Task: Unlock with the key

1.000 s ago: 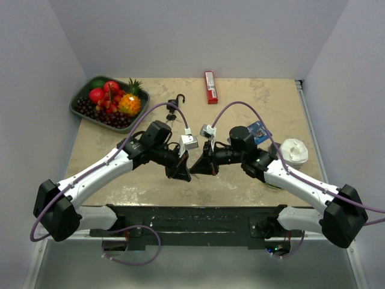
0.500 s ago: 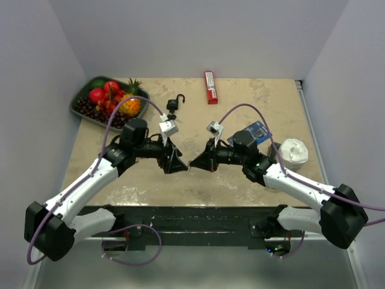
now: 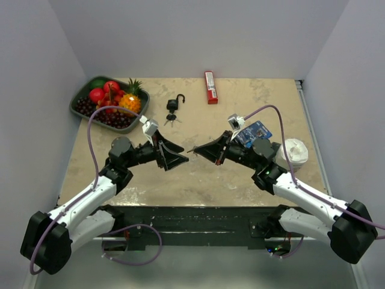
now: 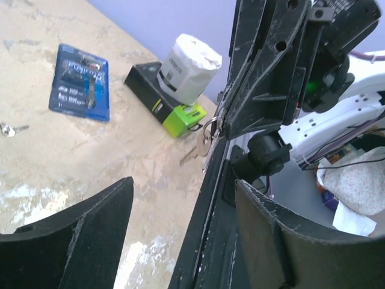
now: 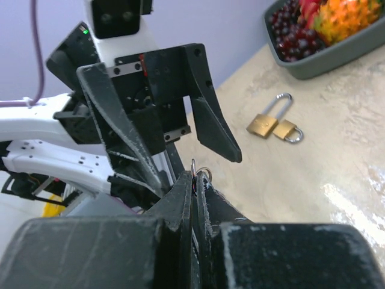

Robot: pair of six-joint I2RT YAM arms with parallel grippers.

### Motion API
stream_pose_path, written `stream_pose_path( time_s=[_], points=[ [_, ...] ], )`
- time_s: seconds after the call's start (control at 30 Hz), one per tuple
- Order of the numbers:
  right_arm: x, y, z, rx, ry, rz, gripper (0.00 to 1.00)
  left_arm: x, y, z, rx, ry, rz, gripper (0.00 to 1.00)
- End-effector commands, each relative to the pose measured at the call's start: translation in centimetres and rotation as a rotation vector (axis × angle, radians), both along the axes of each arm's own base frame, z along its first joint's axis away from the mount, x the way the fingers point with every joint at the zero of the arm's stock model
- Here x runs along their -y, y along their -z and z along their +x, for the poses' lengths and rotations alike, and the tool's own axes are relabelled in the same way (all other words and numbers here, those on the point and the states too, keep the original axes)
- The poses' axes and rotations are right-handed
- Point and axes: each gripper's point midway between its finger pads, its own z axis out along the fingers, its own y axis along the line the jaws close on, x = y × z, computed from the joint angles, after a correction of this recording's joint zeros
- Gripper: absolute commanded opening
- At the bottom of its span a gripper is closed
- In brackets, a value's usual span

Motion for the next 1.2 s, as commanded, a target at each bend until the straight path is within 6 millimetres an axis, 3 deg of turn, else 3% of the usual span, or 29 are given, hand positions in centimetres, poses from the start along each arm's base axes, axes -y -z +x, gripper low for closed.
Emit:
stream_pose_path(
  time_s=[0.0,0.2,0.53,0.83,1.0,1.17],
  points=[
    [0.4,-3.1,-0.1,0.038,0.018,0.119,0.00,0.2,-5.1,-0.1,0.112,0.016,-0.161,0.70],
    [0.2,-3.4,-0.5,0.043,-0.009,0.135,0.00,0.6,-5.7,-0.6,0.107,0.062,-0.199,0.59],
    [0.0,-3.4,-0.5,0.041,-0.021,0.136,0.00,1.1,-5.5,-0.4,0.099,0.093,-0.174,0.52],
    [-0.2,-2.9,-0.2,0.038,-0.017,0.113,0.00,1.6,-5.2,-0.4,0.090,0.116,-0.160,0.33],
    [-0.3,-2.4,-0.1,0.031,-0.018,0.095,0.00,1.8,-5.5,-0.5,0.093,0.128,-0.166,0.27],
    [-0.3,-2.2,0.0,0.026,-0.013,0.089,0.00,2.0,-5.2,-0.5,0.083,0.132,-0.161,0.02]
  ],
)
